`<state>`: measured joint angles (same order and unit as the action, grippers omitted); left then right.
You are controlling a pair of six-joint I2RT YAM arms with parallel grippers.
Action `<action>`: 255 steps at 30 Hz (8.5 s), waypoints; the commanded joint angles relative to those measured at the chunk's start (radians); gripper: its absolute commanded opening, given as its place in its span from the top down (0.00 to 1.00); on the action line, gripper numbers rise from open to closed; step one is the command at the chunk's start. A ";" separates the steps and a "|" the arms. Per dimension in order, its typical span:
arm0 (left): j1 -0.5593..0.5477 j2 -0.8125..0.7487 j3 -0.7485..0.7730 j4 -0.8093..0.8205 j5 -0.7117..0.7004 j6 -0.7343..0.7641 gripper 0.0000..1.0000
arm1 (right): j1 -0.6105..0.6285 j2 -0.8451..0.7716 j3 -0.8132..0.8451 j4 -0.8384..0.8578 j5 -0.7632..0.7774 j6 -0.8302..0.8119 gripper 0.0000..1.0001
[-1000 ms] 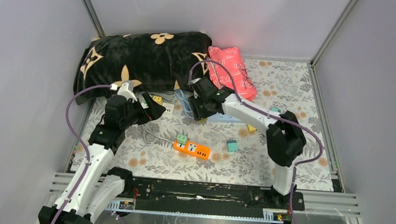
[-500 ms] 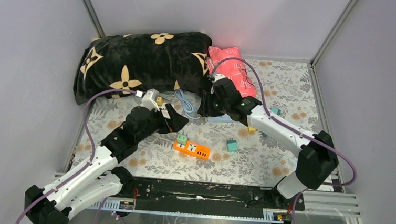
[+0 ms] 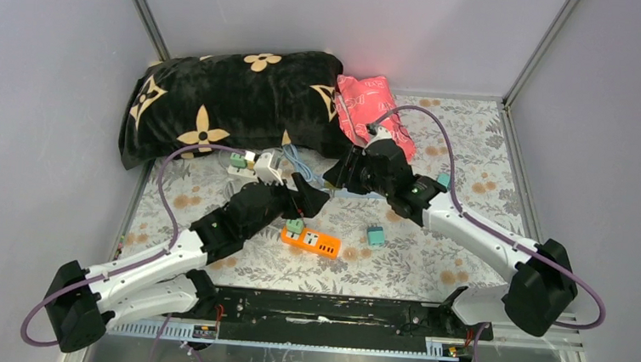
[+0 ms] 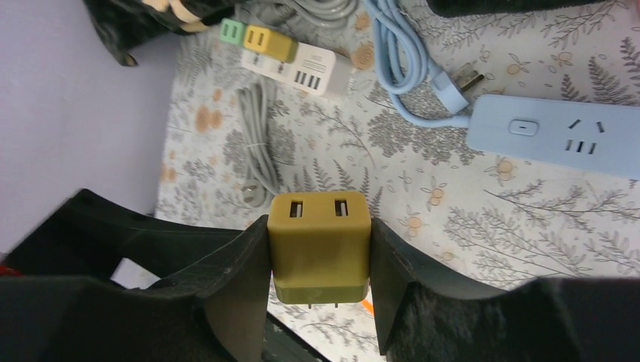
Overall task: Insert the plug
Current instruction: Pick up the plug from the center of the board, then adjust the plug, then insert the plug into the socket.
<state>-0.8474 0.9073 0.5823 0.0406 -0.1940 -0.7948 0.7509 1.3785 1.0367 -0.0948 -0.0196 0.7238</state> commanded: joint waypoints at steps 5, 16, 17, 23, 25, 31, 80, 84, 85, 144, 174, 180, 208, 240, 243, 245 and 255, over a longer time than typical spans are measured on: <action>-0.074 0.045 -0.048 0.254 -0.160 0.066 0.11 | -0.010 -0.109 -0.094 0.188 0.022 0.203 0.65; -0.110 0.098 -0.085 0.482 -0.163 0.176 0.19 | -0.011 -0.181 -0.183 0.250 0.045 0.307 0.65; -0.113 0.106 -0.082 0.495 -0.159 0.183 0.19 | -0.010 -0.184 -0.190 0.256 0.044 0.316 0.65; -0.115 0.160 -0.069 0.543 -0.172 0.199 0.25 | -0.010 -0.204 -0.214 0.271 0.043 0.343 0.65; -0.116 0.171 -0.079 0.587 -0.176 0.205 0.27 | -0.010 -0.208 -0.221 0.274 0.042 0.350 0.65; -0.117 0.212 -0.073 0.648 -0.148 0.222 0.33 | -0.011 -0.213 -0.252 0.303 0.037 0.377 0.64; 0.254 -0.059 -0.132 0.564 0.760 0.256 1.00 | -0.169 -0.317 -0.145 0.247 -0.788 -0.565 0.10; 0.255 -0.075 -0.129 0.582 0.825 0.258 1.00 | -0.171 -0.298 -0.149 0.264 -0.882 -0.589 0.11; 0.254 -0.071 -0.127 0.586 0.842 0.257 1.00 | -0.171 -0.293 -0.151 0.280 -0.905 -0.592 0.11; 0.246 -0.273 -0.169 0.133 0.500 0.130 0.34 | -0.168 -0.089 -0.075 0.202 -1.126 -0.636 1.00; 0.245 -0.279 -0.205 -0.388 0.122 -0.312 0.30 | 0.045 0.080 0.200 -0.362 -0.593 -0.987 1.00; 0.246 -0.238 -0.228 -0.367 0.134 -0.332 0.37 | 0.072 0.136 0.231 -0.394 -0.537 -1.009 1.00; 0.246 -0.011 -0.296 -0.172 0.170 -0.339 0.53 | 0.188 0.337 0.300 -0.402 -0.340 -1.044 1.00; 0.246 0.045 -0.306 -0.136 0.177 -0.338 0.58 | 0.259 0.449 0.365 -0.460 -0.148 -1.057 1.00; 0.246 0.047 -0.307 -0.134 0.179 -0.339 0.59 | 0.267 0.456 0.371 -0.470 -0.130 -1.058 1.00; 0.246 0.047 -0.306 -0.133 0.180 -0.338 0.59 | 0.274 0.464 0.378 -0.481 -0.123 -1.060 1.00; 0.247 0.046 -0.310 -0.130 0.182 -0.340 0.59 | 0.283 0.516 0.414 -0.516 -0.111 -1.063 1.00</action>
<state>-0.6075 0.9546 0.2893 -0.1410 -0.0139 -1.1282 1.0245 1.8629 1.4132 -0.5827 -0.1501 -0.3222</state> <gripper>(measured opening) 0.415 0.373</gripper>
